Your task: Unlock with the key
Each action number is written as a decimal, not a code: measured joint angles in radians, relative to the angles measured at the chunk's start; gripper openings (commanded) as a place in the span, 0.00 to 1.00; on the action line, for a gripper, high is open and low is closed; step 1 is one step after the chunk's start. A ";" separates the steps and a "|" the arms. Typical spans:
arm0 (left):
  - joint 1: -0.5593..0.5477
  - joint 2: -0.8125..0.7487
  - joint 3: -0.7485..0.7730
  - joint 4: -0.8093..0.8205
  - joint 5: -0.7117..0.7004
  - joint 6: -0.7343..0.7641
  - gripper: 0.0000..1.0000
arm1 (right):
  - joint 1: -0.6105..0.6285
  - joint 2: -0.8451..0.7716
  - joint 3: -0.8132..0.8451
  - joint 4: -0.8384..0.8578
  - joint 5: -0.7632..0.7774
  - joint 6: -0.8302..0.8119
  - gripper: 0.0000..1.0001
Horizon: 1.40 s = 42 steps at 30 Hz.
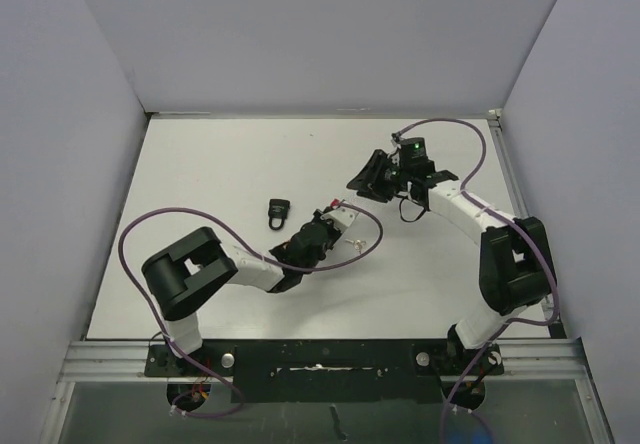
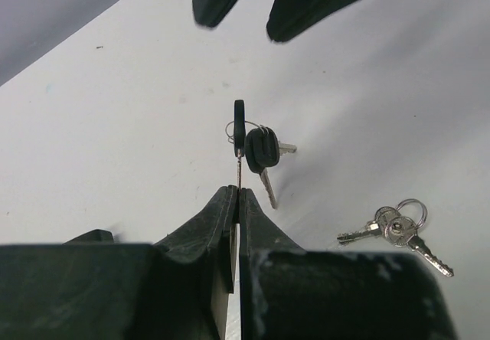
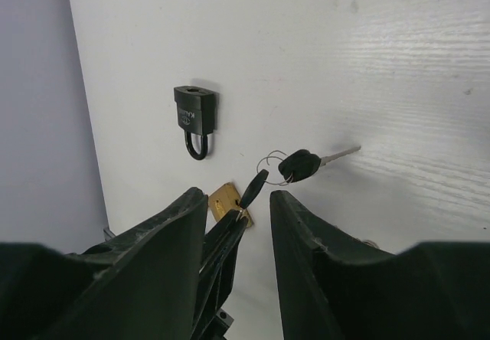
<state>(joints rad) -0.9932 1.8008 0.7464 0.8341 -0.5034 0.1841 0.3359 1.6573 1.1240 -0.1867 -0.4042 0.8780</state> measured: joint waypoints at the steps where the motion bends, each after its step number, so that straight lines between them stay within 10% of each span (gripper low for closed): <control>1: 0.006 -0.005 -0.007 0.000 0.008 -0.008 0.00 | -0.010 -0.011 -0.004 0.006 -0.002 0.001 0.40; 10: 0.114 -0.126 -0.058 -0.066 0.183 -0.150 0.00 | -0.071 -0.078 -0.051 0.027 -0.016 -0.076 0.40; 25: 0.451 -0.272 -0.014 -0.224 0.974 -0.571 0.00 | -0.212 -0.206 -0.344 0.475 -0.260 -0.230 0.57; 42: 0.512 0.044 0.110 0.196 1.515 -1.020 0.00 | -0.180 -0.206 -0.392 0.862 -0.462 -0.182 0.55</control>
<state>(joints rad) -0.4812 1.8446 0.8566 1.0302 1.0115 -0.8356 0.1562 1.4509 0.7319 0.6750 -0.8665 0.6956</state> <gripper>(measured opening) 0.012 0.560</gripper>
